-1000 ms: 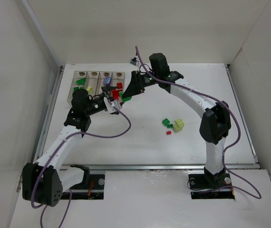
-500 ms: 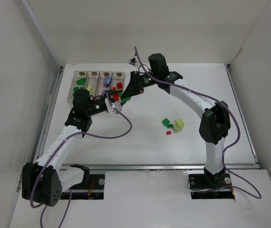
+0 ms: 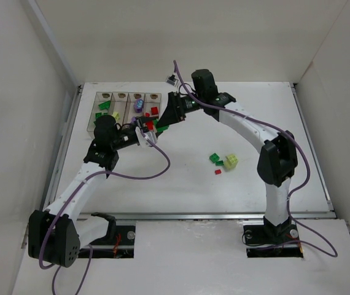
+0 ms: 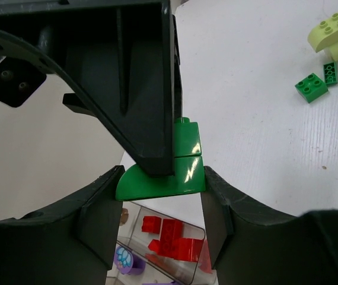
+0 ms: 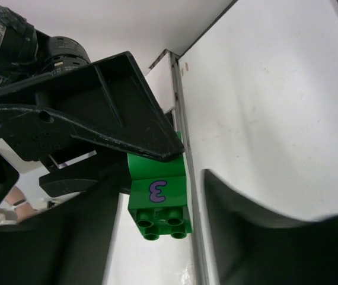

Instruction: Sort the legos into containers by color

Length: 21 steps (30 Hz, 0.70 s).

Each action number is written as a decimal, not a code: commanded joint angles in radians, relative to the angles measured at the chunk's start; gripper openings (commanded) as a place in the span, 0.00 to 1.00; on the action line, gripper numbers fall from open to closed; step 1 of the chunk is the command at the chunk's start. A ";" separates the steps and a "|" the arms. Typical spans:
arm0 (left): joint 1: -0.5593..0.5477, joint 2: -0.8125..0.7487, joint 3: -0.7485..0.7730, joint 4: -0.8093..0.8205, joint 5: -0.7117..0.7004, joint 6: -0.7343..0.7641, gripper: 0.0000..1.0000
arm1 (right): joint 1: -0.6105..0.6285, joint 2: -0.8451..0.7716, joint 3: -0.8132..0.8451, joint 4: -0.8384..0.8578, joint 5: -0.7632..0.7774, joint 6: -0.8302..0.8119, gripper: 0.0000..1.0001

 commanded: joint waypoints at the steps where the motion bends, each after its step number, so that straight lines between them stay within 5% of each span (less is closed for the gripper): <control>1: -0.004 -0.009 0.040 0.037 0.016 -0.011 0.00 | 0.013 -0.001 0.008 0.036 -0.032 -0.015 0.69; 3: -0.004 -0.009 0.040 0.026 0.007 -0.011 0.00 | 0.013 -0.001 -0.001 0.036 -0.032 -0.015 0.88; 7: -0.004 -0.019 0.040 -0.012 -0.038 -0.002 0.00 | -0.010 -0.034 -0.047 0.036 -0.010 -0.015 0.82; 9: -0.004 -0.028 0.029 -0.012 -0.056 -0.002 0.00 | -0.021 -0.034 -0.058 0.036 -0.009 -0.015 0.72; 13: -0.004 -0.037 0.020 -0.012 -0.056 -0.002 0.00 | -0.021 -0.023 -0.058 0.036 -0.009 -0.015 0.23; 18: -0.004 -0.037 0.020 -0.038 -0.056 -0.013 0.00 | -0.021 -0.023 -0.047 0.036 -0.009 -0.015 0.00; 21: 0.011 -0.046 0.020 -0.102 -0.066 0.010 0.00 | -0.041 -0.034 -0.064 0.036 0.036 -0.015 0.00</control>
